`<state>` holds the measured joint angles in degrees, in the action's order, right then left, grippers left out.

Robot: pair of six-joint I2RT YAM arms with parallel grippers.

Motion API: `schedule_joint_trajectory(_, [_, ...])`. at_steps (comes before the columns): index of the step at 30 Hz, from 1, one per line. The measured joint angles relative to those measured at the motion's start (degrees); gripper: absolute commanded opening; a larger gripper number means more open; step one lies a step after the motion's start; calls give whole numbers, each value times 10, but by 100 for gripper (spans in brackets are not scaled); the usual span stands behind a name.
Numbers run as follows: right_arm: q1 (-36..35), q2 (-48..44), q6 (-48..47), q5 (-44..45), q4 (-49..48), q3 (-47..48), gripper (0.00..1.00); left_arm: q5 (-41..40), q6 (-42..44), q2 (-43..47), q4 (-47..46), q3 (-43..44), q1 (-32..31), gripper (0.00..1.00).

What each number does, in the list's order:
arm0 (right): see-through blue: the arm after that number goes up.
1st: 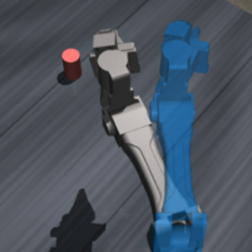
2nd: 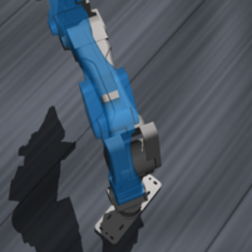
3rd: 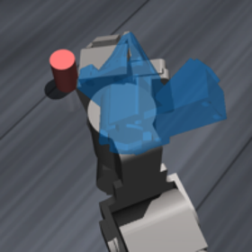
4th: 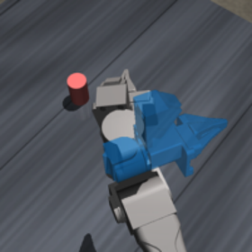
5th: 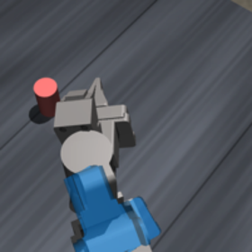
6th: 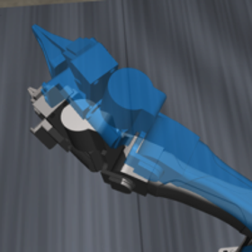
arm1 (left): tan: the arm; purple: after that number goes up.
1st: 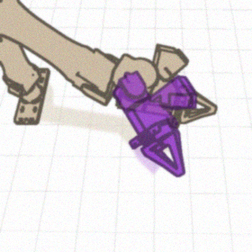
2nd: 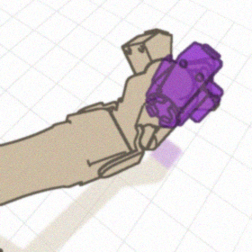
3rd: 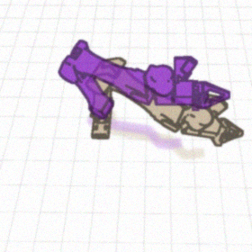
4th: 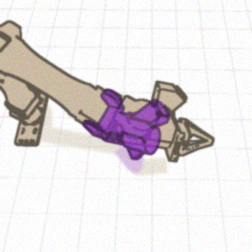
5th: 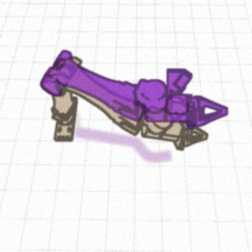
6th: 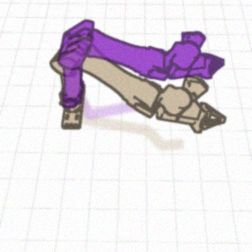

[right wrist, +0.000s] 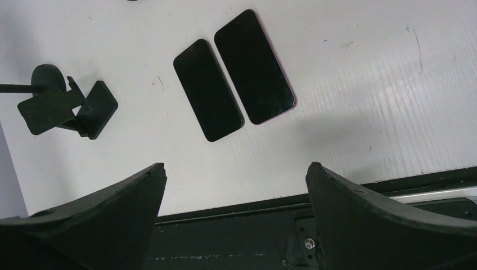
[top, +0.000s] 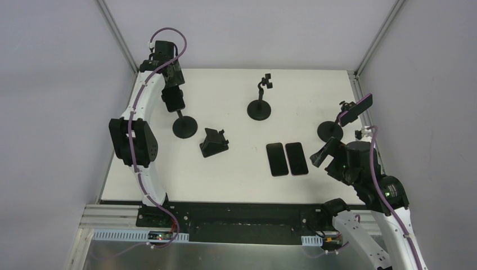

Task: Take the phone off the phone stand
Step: Pick up the phone stand with the phone at the center of the board, then place the phone stand with the phone at the center of the board.

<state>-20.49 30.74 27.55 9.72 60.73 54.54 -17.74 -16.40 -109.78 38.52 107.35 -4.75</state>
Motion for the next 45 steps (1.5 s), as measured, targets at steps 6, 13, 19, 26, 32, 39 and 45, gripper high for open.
schedule_joint_trajectory(6, [0,-1,1,-4,0,-2,99,27,-8,33,14,-15,3,0])
schedule_joint_trajectory(13, [0,-3,3,-12,0,-7,99,52,-10,79,15,-21,-4,0])
schedule_joint_trajectory(19, [0,-3,3,-16,0,-8,99,53,-2,101,17,-8,-50,0])
schedule_joint_trajectory(26, [0,-3,5,-24,0,-8,99,59,9,103,34,43,-131,0])
schedule_joint_trajectory(32, [0,-3,8,-27,-1,-8,99,58,9,116,38,63,-195,0])
schedule_joint_trajectory(39, [0,-3,18,-36,-5,-10,99,53,5,129,42,53,-281,0])
schedule_joint_trajectory(45, [0,-1,24,-45,-10,-18,99,53,2,134,42,34,-352,0])
